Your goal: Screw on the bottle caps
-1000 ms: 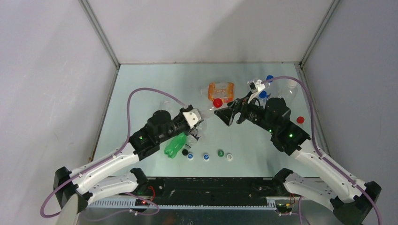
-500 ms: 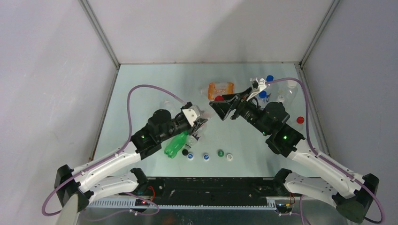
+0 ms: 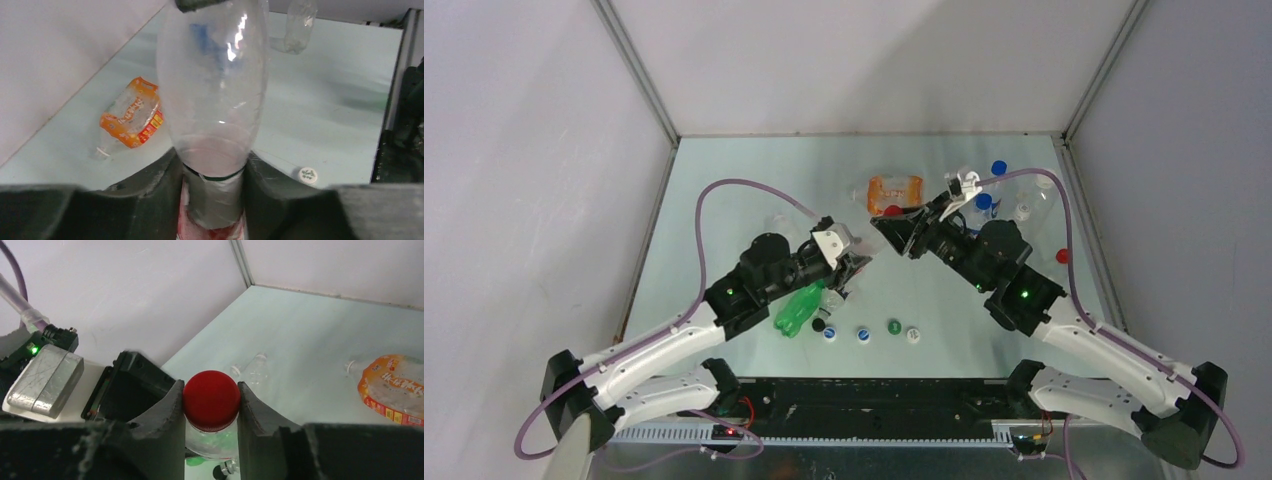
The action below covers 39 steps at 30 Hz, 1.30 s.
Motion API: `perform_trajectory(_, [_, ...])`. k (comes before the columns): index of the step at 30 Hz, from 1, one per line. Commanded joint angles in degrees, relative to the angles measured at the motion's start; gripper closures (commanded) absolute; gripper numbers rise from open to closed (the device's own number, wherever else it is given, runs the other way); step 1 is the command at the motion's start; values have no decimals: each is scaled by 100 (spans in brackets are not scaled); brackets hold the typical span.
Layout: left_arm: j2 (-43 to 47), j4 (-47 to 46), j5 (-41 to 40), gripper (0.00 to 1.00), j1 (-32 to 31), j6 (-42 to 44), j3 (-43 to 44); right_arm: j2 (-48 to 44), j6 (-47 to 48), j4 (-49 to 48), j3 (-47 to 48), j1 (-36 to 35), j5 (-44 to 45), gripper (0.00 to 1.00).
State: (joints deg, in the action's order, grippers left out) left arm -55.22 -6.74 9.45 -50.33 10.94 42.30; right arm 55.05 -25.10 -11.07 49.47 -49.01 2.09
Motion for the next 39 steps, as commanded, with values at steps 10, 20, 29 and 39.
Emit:
perform_trajectory(10, [381,797,-871,0,16,-758,23,-1302,1187,2169,22,273,399,100])
perform_trajectory(20, [236,1304,-1717,0,23,-1661,161,-2059,1766,3999,-136,1209,2020,100])
perform_trajectory(29, [267,1599,-3215,0,84,-2124,269,-2391,1804,3356,-982,2100,2651,100])
perform_trajectory(39, [502,1771,-4306,0,186,-1979,185,-2234,1981,2693,-1418,2979,2532,100])
